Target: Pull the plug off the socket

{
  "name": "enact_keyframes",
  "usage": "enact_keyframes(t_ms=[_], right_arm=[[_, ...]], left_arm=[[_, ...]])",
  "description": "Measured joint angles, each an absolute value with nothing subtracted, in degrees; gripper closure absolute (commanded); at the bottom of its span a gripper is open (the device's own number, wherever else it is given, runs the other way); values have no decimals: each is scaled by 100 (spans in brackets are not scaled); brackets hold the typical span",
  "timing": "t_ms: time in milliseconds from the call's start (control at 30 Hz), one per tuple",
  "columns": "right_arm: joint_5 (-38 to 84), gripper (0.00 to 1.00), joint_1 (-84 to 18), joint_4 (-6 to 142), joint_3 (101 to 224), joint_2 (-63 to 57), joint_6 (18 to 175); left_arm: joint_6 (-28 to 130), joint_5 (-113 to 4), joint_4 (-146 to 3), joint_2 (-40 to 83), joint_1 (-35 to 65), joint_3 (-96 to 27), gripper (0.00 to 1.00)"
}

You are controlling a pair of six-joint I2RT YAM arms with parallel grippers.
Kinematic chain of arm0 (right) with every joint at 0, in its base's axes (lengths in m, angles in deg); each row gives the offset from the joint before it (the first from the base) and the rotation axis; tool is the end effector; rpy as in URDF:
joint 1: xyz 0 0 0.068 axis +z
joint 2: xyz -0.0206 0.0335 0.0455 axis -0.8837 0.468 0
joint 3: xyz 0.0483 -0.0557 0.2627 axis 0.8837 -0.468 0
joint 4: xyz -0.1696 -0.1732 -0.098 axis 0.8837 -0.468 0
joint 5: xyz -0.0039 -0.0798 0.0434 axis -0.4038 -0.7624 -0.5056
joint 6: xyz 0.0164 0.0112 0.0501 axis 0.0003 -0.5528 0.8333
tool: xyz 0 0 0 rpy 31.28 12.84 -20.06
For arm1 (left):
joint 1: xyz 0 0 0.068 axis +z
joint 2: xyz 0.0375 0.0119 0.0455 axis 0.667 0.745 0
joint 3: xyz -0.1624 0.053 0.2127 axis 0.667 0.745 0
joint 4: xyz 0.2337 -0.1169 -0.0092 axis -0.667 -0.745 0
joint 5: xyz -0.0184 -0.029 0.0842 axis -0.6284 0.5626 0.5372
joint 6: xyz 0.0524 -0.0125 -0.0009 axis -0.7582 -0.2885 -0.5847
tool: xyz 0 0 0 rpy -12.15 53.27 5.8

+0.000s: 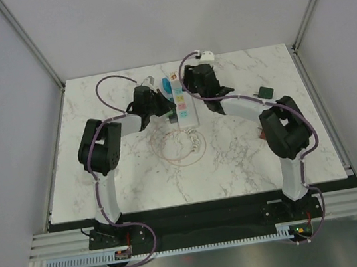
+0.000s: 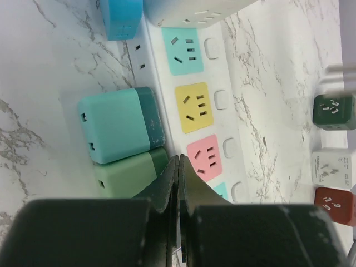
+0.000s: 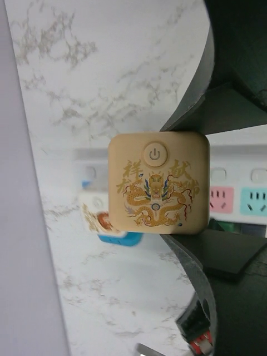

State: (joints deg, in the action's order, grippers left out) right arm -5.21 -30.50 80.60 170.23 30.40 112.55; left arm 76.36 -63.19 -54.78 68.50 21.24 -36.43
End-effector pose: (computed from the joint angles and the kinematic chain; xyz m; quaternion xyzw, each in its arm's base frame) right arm 0.4086 0.2369 0.2432 0.0391 0.8079 0.1328 0.5728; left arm 0.4302 -0.1729 0.1424 -0.0457 0.8557 -0.3520 0.3766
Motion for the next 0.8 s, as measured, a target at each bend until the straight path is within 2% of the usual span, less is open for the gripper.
enact_keyframes(t_ms=[167, 367, 800], right_arm=[[604, 100, -4505, 9080, 15967, 2583, 12009], [1701, 100, -6169, 9871, 15451, 2998, 12812], [2036, 100, -6538, 9745, 15589, 3503, 12807]], left_arm=[[7594, -6361, -5124, 6772, 2117, -3383, 98], [7470, -6525, -4859, 6732, 2115, -3226, 98], [7402, -7095, -4250, 6732, 2043, -3060, 98]])
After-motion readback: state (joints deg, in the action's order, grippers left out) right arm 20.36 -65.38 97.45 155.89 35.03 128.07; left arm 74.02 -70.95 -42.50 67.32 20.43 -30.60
